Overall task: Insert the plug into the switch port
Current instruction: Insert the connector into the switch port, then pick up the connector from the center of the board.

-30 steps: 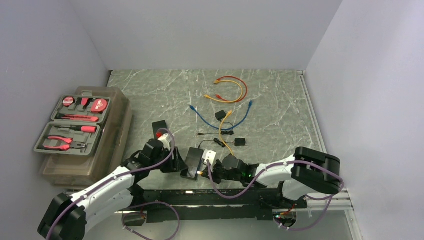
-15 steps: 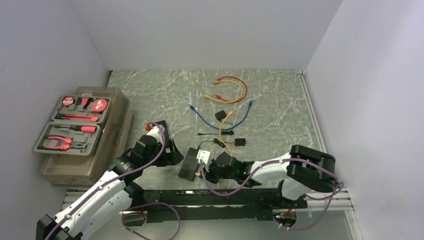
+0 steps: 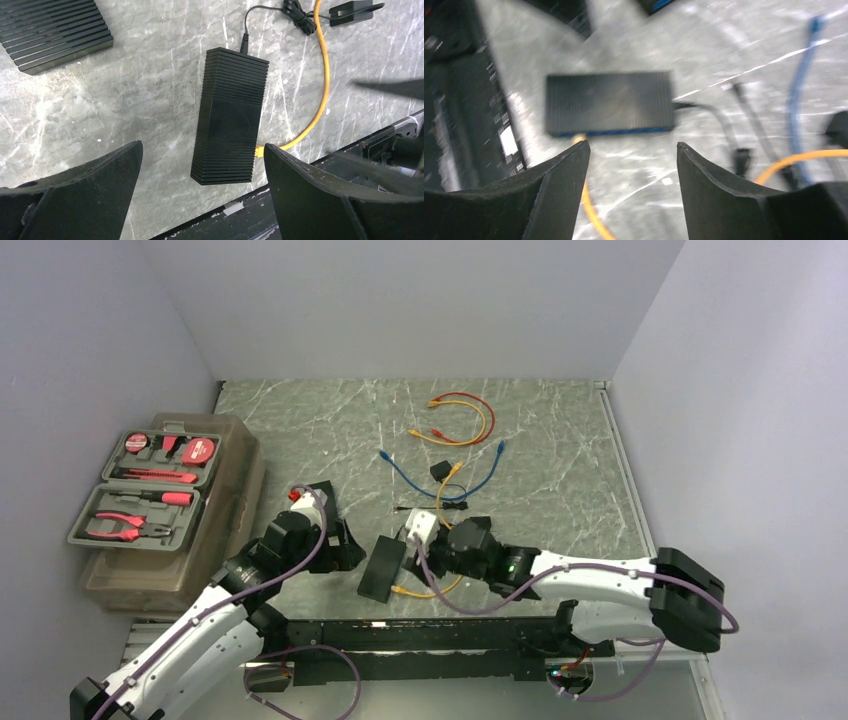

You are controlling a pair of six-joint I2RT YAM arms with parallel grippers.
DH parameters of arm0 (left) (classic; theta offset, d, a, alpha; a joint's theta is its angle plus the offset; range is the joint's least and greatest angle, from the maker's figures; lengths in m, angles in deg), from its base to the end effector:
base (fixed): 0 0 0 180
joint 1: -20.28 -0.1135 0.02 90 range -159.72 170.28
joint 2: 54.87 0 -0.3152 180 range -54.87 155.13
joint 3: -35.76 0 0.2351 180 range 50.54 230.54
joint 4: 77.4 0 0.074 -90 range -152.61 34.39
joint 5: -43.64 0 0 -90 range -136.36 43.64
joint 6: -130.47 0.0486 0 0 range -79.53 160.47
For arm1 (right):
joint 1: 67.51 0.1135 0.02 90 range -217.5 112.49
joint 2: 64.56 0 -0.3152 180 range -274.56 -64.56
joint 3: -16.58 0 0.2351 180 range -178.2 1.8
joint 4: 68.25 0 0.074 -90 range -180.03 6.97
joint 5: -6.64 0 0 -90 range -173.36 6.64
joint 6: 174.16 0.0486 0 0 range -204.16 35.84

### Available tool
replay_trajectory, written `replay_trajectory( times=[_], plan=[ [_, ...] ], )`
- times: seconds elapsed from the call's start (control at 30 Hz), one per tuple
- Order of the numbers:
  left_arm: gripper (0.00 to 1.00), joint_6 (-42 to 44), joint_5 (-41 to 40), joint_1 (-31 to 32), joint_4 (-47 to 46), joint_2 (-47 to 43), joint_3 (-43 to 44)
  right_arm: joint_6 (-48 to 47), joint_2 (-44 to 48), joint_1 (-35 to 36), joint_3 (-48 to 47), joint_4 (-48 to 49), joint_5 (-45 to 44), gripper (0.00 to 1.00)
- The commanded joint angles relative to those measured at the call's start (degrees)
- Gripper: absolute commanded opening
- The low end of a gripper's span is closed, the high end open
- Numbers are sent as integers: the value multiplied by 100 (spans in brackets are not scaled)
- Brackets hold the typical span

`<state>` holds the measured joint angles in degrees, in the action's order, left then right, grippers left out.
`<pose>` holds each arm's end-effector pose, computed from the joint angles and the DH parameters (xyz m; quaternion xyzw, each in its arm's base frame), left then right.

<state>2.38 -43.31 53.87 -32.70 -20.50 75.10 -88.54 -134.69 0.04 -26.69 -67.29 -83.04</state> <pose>0.0721 -0.0510 0.2335 -0.0242 0.9047 -0.2681 0.3301 0.0887 0.2153 0.2502 -0.4990 0.6851 0.2800 0.4508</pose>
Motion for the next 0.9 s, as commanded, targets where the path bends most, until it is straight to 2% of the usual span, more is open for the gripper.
replay_trajectory(
  times=[0.0,0.23,0.37,0.5,0.67,0.87],
  plan=[
    [98,220,-107,-8,-60,-157,265,-174,558,-548,-895,-600,-941,72],
    [99,252,-62,-3,-138,-247,234,-99,47,-1427,-2100,-987,-1230,79],
    [99,259,-77,-15,-125,-288,208,-143,-624,-1721,-2787,-1086,-1518,80],
    [99,270,-77,-25,-117,-351,184,-108,-1393,-2084,-3699,-1424,-1296,80],
    [99,210,-70,-34,-103,-527,143,86,-2302,-2570,-4527,-1671,-551,76],
    [99,170,-127,-41,14,-705,171,271,-3652,-2872,-5548,-2224,192,63]
  ],
)
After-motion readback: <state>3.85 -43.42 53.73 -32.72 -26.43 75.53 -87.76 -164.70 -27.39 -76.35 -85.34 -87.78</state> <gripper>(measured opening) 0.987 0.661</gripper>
